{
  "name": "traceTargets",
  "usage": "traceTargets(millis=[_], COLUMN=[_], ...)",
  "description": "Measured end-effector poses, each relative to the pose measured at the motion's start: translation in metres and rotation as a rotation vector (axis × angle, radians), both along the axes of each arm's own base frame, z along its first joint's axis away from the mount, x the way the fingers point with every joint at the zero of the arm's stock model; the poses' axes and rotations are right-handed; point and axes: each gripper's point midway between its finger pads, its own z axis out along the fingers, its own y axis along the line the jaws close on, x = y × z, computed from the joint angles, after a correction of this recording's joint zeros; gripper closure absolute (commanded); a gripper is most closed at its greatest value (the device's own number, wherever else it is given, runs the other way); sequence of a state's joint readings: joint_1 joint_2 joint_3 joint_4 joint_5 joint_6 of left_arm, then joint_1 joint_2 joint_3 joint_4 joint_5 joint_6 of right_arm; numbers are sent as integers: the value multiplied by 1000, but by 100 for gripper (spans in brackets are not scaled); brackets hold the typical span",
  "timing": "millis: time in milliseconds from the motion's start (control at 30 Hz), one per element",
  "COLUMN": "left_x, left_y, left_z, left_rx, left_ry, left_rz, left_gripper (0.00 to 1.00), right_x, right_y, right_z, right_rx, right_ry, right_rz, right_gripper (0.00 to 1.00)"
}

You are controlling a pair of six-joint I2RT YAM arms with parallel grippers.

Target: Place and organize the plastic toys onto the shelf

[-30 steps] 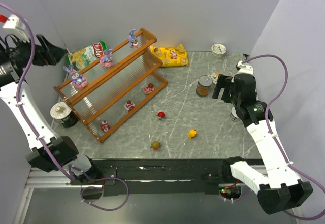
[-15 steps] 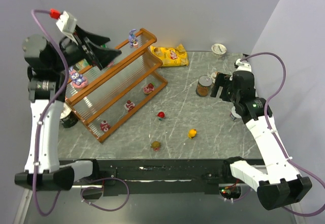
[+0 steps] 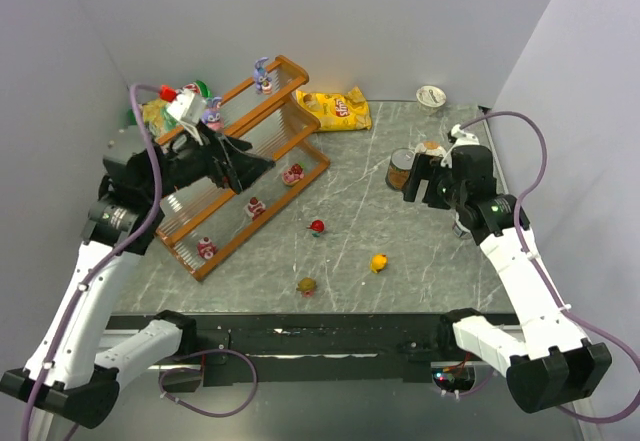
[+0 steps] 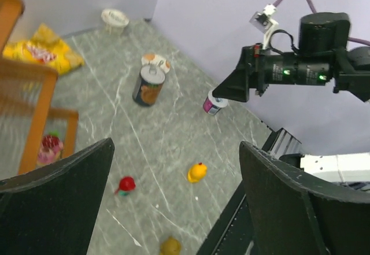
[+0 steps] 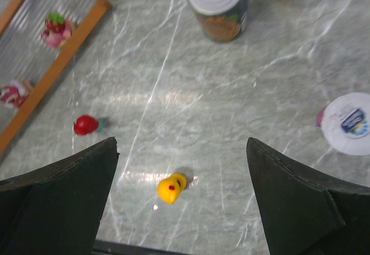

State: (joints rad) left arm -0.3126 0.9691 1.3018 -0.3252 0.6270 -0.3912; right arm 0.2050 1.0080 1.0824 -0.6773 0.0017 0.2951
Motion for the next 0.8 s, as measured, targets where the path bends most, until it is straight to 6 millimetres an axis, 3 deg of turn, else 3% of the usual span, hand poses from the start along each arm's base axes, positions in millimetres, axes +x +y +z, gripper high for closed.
traceTargets(millis=[233,367,433,600,800], left_x=[-3,-28,-44,-54,-48], left_y=[-19,-48,-63,-74,-52], left_z=[-73,-125,-141,-140,-112], left_rx=[48,107,142,146,82], left_ry=[214,338,368,343,255], left_rz=[17,-25,-49,-16,114], left_gripper=[9,10,11,12,9], right_x=[-12,-22,-28,-60,-109], right_y=[12,19,28,91,146], right_z=[-24,-33,-35,-36,-64], right_rx=[48,53,49,27,11], right_ry=[77,129,142,139,100], right_rz=[44,76,114,321,437], right_gripper=[1,1,1,2,5])
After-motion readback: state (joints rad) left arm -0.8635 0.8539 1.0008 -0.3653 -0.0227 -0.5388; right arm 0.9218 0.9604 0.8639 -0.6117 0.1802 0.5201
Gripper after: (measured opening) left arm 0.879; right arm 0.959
